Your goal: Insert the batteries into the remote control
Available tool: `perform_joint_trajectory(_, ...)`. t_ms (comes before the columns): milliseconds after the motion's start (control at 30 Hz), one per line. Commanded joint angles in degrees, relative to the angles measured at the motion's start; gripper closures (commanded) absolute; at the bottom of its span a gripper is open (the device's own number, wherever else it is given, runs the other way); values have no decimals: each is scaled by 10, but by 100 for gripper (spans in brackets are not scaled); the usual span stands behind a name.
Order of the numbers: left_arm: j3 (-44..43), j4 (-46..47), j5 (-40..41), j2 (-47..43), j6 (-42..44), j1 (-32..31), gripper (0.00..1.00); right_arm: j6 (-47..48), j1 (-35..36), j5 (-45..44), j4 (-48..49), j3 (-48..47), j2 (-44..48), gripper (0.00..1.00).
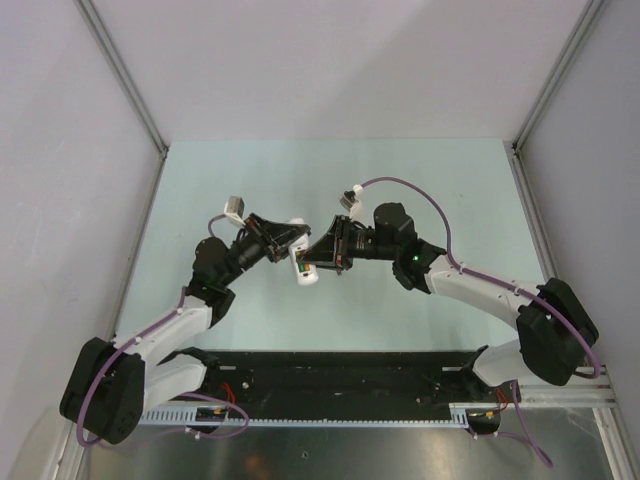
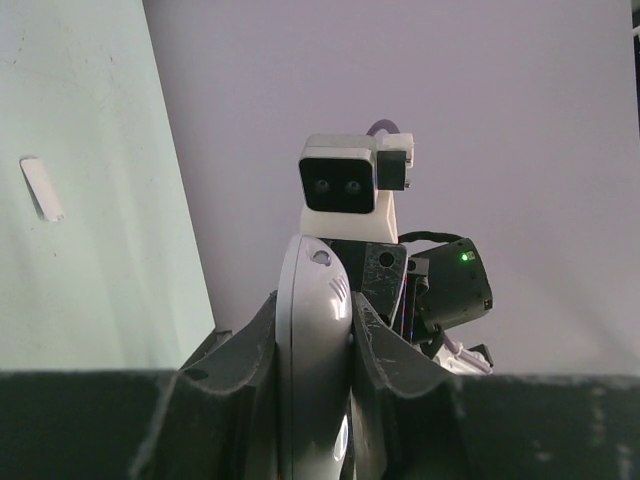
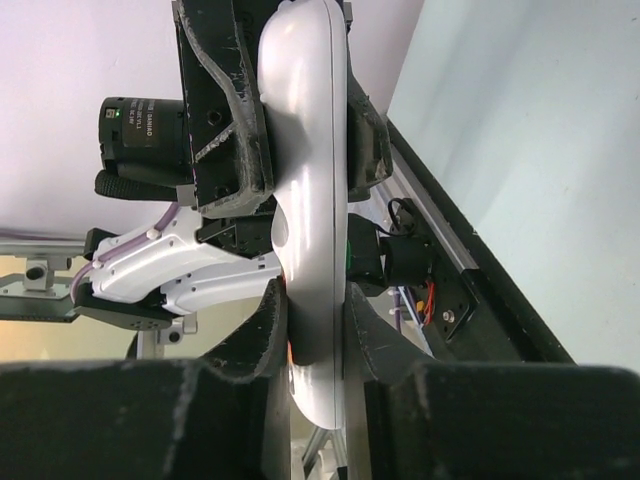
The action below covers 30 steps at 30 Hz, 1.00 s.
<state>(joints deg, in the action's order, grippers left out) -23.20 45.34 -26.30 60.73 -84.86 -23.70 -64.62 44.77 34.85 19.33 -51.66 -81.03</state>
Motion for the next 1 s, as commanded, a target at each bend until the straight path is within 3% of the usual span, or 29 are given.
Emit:
perform_joint_trajectory(0,-21,24,-8,-11,29,-3,100,5,4,0,-18,-6,-13,90)
perform_joint_trajectory(33,-21,25,-8,-11,29,-3,100,5,4,3,-18,-7,-12,65)
perform_joint_trajectory(100,-20,25,-9,-7,30,-3,100,5,1,-3,-21,-6,-6,45)
perform_joint_trajectory(300,-9,24,-10,-8,36,-3,100,24,-28,-13,-54,-7,29,27)
perform_joint_trajectory(500,-2,25,-11,-9,47,1,100,135,-79,-65,-209,-29,111,23)
perform_joint_trajectory(600,16,25,-18,-9,55,2,100,244,-136,-175,-332,-29,149,25)
perform_joint_trajectory(767,42,22,-28,-20,77,3,100,326,-135,-400,-418,-30,113,33)
perform_joint_trajectory(967,71,15,-48,-61,117,3,100,396,-142,-493,-415,-30,20,36)
